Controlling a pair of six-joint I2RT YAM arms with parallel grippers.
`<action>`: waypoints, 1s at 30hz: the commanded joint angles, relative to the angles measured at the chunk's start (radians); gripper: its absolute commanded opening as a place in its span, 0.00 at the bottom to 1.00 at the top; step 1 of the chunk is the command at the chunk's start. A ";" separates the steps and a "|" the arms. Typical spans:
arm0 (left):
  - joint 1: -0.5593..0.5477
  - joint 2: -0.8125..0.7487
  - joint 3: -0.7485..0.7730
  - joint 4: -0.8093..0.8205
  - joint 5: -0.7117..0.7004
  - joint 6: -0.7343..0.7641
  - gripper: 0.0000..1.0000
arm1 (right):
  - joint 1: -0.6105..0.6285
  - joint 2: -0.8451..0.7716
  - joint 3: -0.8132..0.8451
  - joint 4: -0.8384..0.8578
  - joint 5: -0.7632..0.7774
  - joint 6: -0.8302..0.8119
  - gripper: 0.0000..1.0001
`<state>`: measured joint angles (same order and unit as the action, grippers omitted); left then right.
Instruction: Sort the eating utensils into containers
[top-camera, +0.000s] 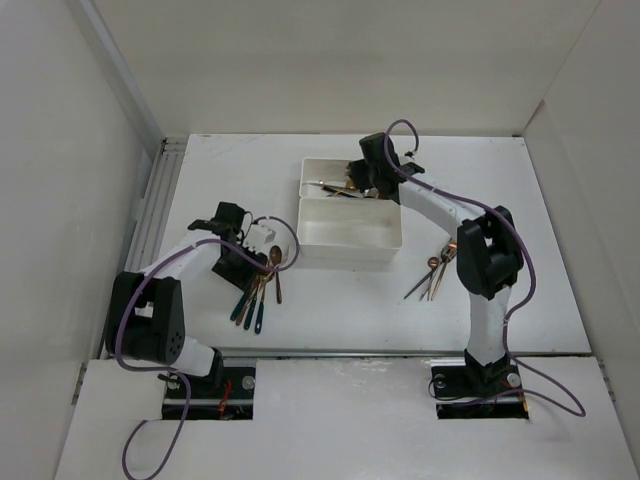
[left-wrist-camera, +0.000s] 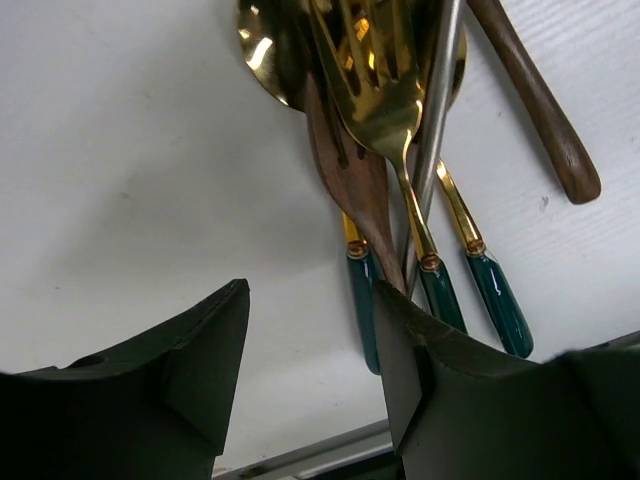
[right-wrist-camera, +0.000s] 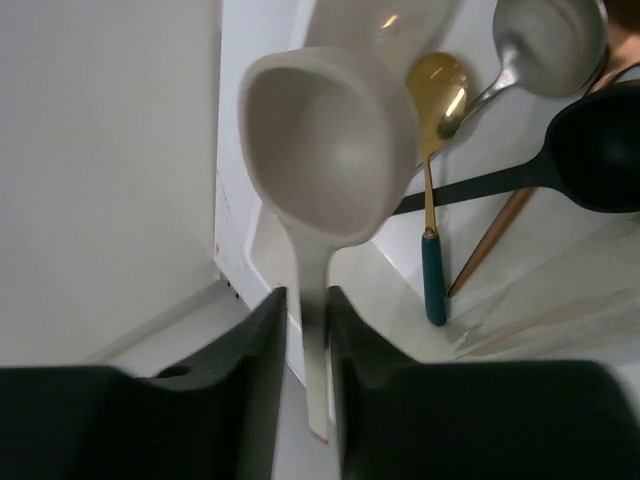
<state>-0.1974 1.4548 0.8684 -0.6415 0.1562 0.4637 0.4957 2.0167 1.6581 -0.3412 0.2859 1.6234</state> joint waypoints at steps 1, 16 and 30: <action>-0.016 -0.045 -0.028 -0.049 0.022 0.015 0.49 | -0.009 0.017 0.025 0.076 -0.059 0.055 0.33; -0.034 -0.014 -0.063 -0.008 -0.026 0.058 0.48 | -0.019 -0.105 -0.027 0.082 0.002 -0.103 0.69; -0.043 0.087 -0.124 0.072 -0.130 0.076 0.35 | -0.028 -0.236 -0.069 0.100 0.163 -0.344 0.68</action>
<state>-0.2394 1.4891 0.7921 -0.6102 0.0780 0.5205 0.4721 1.8259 1.5993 -0.2768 0.3836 1.3529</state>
